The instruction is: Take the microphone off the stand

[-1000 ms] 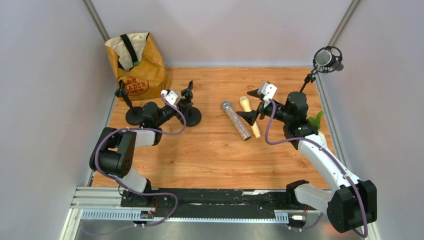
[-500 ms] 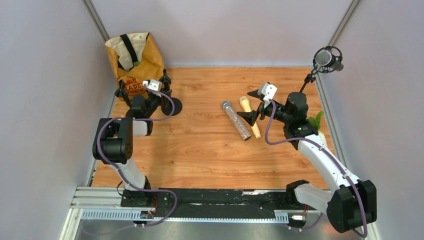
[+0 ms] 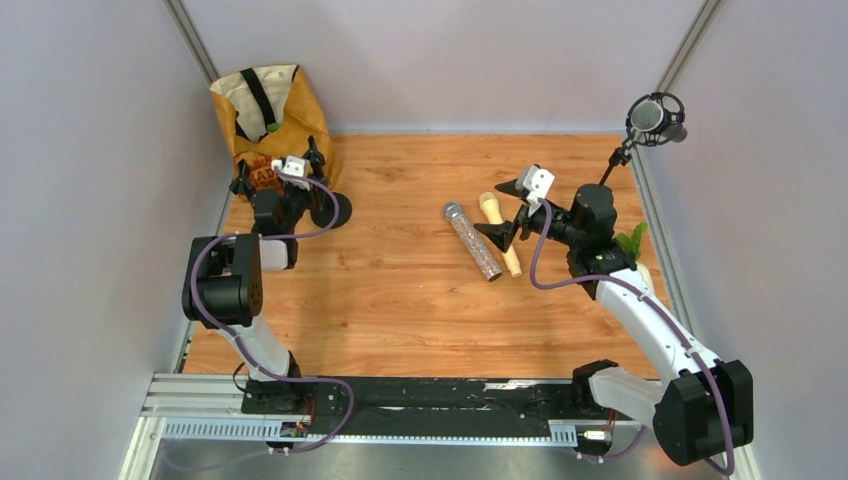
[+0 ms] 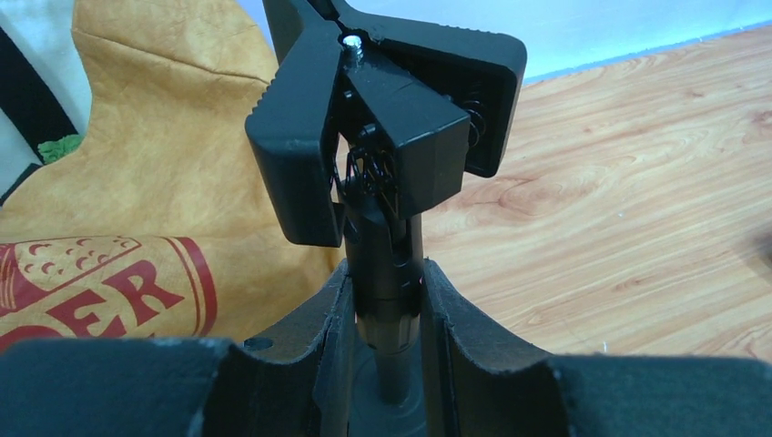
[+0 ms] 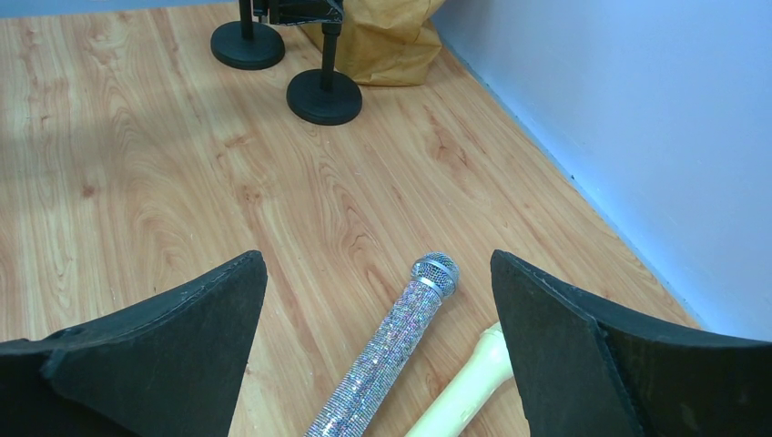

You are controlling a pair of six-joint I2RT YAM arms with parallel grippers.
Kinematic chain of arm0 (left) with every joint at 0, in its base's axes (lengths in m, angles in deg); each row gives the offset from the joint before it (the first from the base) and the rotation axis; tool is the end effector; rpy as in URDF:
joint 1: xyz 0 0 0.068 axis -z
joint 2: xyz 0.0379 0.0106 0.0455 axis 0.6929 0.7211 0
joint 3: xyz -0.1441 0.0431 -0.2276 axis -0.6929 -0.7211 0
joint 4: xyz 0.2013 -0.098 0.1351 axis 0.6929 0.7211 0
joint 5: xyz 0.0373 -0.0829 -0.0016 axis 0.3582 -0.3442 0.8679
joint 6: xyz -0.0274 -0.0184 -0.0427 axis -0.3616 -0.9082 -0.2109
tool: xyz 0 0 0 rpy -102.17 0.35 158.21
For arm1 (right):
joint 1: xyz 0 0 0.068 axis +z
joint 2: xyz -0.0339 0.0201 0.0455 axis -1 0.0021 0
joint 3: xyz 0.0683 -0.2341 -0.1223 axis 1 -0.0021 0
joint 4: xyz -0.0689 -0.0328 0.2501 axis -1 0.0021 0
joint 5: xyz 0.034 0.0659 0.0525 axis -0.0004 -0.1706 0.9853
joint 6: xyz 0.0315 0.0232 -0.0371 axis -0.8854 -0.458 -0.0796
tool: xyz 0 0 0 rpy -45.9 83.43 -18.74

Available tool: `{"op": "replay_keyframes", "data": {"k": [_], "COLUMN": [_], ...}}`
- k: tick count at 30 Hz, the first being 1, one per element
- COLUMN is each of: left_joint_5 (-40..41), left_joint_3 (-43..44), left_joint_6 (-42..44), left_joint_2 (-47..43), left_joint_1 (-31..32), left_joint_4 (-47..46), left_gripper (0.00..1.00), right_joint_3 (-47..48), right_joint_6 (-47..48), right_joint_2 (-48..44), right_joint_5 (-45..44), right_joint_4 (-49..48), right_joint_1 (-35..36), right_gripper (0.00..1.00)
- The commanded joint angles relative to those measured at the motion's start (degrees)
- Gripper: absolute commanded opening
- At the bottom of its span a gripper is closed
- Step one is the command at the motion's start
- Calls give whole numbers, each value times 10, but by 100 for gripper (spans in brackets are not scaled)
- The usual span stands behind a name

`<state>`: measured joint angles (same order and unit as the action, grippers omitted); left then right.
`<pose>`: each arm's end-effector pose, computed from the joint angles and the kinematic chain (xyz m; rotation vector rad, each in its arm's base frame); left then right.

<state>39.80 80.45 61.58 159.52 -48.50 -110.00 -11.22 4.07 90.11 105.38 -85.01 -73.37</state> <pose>0.3450 0.0129 0.1920 0.2743 1.5354 -0.2843 0.2319 0.0942 0.3195 -1.0049 1.3596 0.6187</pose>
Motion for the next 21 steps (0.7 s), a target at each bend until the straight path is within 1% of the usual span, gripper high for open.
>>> {"op": "replay_keyframes", "data": {"k": [1, 3, 4, 5, 6, 10, 13, 14, 18, 21], "left_joint_5": [12, 14, 14, 14, 14, 4, 3, 3, -3, -25], "left_joint_3": [22, 21, 19, 17, 14, 0, -16, -22, -69, -91], "left_joint_6": [19, 15, 15, 14, 15, 15, 10, -5, -8, -4], "left_joint_2": [-25, -28, -34, -36, -42, -67, -99, -107, -160, -213], "left_joint_1": [-10, -10, -11, -10, -10, -10, -10, -10, -9, -10], "left_joint_4": [-4, -3, -3, -4, -1, 8, 44, 51, 74, 113], "left_gripper": [28, 44, 50, 67, 72, 73, 73, 73, 74, 74], "right_joint_3": [1, 1, 2, 2, 2, 3, 4, 5, 8, 16], "right_joint_6": [5, 4, 4, 3, 3, 0, -3, -4, -5, -9], "right_joint_2": [-13, -14, -16, -17, -18, -20, -23, -26, -34, -42], "right_joint_5": [15, 14, 14, 12, 11, 9, 9, 9, -3, -26], "right_joint_4": [-16, -16, -16, -16, -16, -16, -16, -16, -16, -16], "right_joint_1": [-3, -3, -3, -3, -4, -5, -6, -7, -11, -18], "right_gripper": [100, 100, 100, 100, 100, 100, 100, 100, 100, 100]}}
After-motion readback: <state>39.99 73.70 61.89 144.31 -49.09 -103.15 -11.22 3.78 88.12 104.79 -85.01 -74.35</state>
